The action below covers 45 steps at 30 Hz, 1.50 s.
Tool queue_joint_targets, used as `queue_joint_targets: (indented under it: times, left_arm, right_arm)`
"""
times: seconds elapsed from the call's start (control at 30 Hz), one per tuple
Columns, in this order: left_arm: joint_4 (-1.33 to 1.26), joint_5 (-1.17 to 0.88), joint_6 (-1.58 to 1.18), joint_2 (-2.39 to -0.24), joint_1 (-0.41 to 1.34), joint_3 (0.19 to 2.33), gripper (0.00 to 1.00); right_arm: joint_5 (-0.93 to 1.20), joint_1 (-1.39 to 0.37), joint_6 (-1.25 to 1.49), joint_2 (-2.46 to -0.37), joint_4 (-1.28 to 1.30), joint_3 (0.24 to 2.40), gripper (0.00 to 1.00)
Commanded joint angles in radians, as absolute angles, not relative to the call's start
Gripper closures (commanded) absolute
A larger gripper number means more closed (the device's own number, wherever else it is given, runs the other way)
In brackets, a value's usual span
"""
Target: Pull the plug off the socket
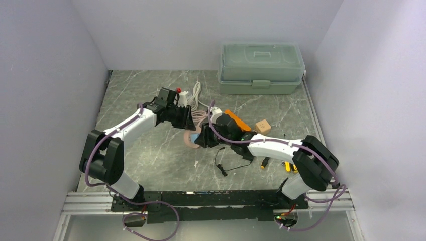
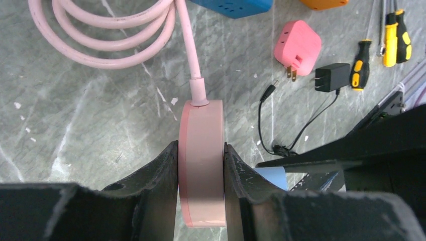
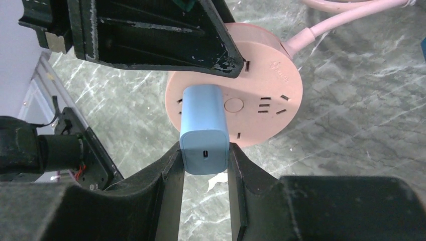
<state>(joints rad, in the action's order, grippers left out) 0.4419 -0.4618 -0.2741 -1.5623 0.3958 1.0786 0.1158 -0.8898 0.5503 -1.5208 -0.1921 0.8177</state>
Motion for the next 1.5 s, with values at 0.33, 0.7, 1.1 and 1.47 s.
queue_joint_targets:
  times: [0.33, 0.7, 1.1, 1.47]
  left_arm:
    - [0.437, -0.543, -0.171, -1.538, 0.376, 1.125, 1.00]
    - [0.502, -0.407, -0.206, -1.609, 0.367, 1.152, 1.00]
    - [0.486, -0.538, -0.127, -1.582, 0.367, 1.152, 1.00]
    - [0.518, -0.477, -0.139, -1.620, 0.358, 1.165, 1.00]
  right_arm:
    - [0.273, -0.769, 0.486, -1.431, -0.208, 0.775, 1.00]
    - [0.043, -0.875, 0.529, -1.429, -0.045, 0.884, 1.00]
    - [0.247, -0.811, 0.489, -1.411, -0.122, 0.844, 1.00]
    - [0.241, -0.763, 0.445, -1.334, -0.042, 0.830, 1.00]
